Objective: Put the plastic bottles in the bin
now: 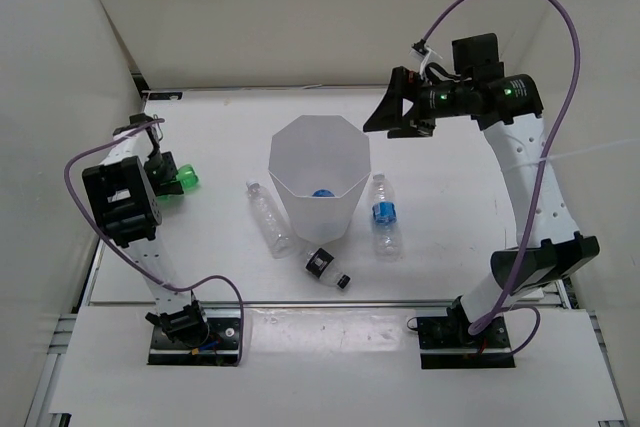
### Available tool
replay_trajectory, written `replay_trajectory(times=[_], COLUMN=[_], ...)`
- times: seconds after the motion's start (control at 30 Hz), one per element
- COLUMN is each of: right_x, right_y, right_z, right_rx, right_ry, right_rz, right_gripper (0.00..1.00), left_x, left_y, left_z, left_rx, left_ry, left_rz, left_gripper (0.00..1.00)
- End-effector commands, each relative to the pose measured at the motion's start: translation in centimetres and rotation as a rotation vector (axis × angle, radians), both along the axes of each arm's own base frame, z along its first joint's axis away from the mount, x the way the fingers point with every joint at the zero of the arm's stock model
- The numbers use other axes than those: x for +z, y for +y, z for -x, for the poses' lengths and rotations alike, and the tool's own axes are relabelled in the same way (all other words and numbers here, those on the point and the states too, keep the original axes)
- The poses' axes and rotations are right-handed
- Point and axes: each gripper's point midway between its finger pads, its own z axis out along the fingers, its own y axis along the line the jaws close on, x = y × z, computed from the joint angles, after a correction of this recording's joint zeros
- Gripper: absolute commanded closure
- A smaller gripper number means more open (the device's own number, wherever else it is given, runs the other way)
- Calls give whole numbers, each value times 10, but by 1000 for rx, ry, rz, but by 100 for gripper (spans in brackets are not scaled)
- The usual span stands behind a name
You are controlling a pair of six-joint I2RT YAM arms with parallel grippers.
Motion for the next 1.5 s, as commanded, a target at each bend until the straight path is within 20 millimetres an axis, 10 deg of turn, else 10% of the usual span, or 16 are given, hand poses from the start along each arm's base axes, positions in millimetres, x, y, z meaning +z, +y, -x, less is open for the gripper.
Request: replay_trajectory(times=[0.0,0.23,0.6,0.97,1.17,1.3,1.47], right_x=[13,5,-68,-156,-231,-258,-286], right_y=[-2,-15,-90,-103,-97,-82,-70], right_z=[-1,-4,-31,-43,-36,-33,-31], right_rx=[12,-90,-448,-486,-421,-363,-305], right_ry=[-62,-113,54,218,340,376,433], right_rz=[-14,37,146,279,392,424,464], right_gripper=[0,0,0,0,1,1,1], left_x=[20,179,388,342,344,353,391], left_y=[-2,-28,-172,-324,-356,-367,-353], left_z=[4,-36,22,65,85,98,106], left_rx=[-61,-329,-990,-1693,-1793,-1837,-1811], left_ry=[-24,-335,-834,-874,-883,-913,-922], left_rz=[-12,-242,-752,-812,-873,-885,-962], left_gripper=[48,57,54,48,39,0,0])
